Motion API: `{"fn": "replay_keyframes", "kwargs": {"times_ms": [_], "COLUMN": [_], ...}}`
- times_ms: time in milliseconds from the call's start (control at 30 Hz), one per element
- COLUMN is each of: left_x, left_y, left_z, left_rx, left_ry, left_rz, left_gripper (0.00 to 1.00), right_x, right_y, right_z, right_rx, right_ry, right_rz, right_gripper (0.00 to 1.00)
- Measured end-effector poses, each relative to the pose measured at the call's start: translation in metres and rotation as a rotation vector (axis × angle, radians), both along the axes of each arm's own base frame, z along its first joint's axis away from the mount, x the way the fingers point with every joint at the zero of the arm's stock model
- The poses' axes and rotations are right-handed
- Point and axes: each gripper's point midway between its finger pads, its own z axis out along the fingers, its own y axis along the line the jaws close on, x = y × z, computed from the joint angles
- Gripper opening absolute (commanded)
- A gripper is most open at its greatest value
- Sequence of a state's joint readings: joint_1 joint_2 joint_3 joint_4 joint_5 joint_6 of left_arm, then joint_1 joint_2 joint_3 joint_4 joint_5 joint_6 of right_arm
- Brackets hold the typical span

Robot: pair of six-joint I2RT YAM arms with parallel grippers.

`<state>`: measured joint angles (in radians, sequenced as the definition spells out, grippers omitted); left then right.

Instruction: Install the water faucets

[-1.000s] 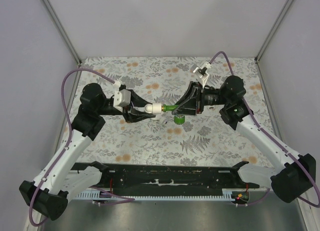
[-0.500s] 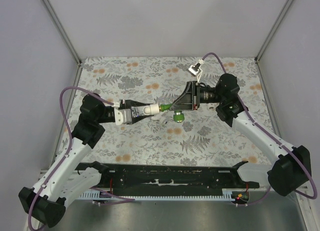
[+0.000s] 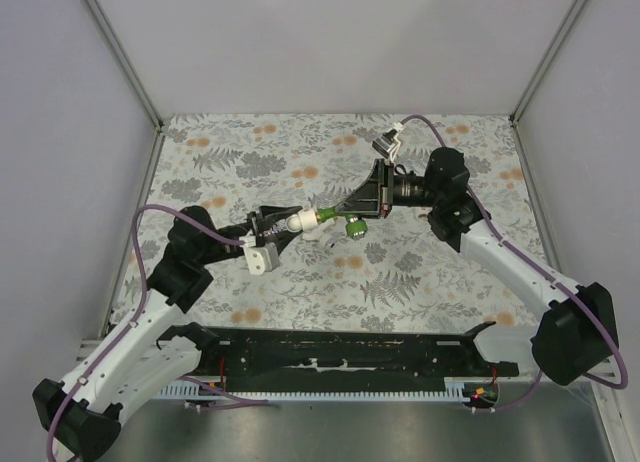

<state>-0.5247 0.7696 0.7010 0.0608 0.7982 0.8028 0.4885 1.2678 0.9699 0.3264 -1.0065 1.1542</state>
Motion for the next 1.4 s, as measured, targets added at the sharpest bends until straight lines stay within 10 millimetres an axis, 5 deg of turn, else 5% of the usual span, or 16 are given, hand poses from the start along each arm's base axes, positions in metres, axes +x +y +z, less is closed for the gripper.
{"fn": "replay_keyframes", "kwargs": {"times_ms": [167,667,700,767,1167,1400], "left_x": [0.005,0.009,0.009,0.007,0.006,0.012], "left_y": [0.002,0.005,0.005,0.005,0.014,0.021], "left_z": [-0.013,-0.038,-0.041,-0.048,-0.066,-0.077], "left_rx": [0.035,0.017,0.011,-0.003,-0.137,-0.294], "left_ry": [-0.038,0.020,0.036,0.085,0.454,0.814], "left_rz": [0.054,0.142,0.148,0.157,0.276,0.373], "left_gripper": [0.02,0.02,0.02,0.02,0.02,0.02], "right_x": [0.009,0.022,0.023,0.024,0.063,0.078], "right_y": [0.002,0.004,0.004,0.003,-0.035,-0.093], "right_z": [-0.016,-0.034,-0.035,-0.037,-0.042,-0.023], "right_rx": [-0.031,-0.070,-0.070,-0.073,-0.080,-0.165], "right_ry": [0.109,0.203,0.209,0.218,0.160,-0.323], "right_rz": [-0.030,-0.131,-0.138,-0.143,-0.303,-0.485], "right_gripper": [0.02,0.60,0.65,0.98,0.98,0.98]}}
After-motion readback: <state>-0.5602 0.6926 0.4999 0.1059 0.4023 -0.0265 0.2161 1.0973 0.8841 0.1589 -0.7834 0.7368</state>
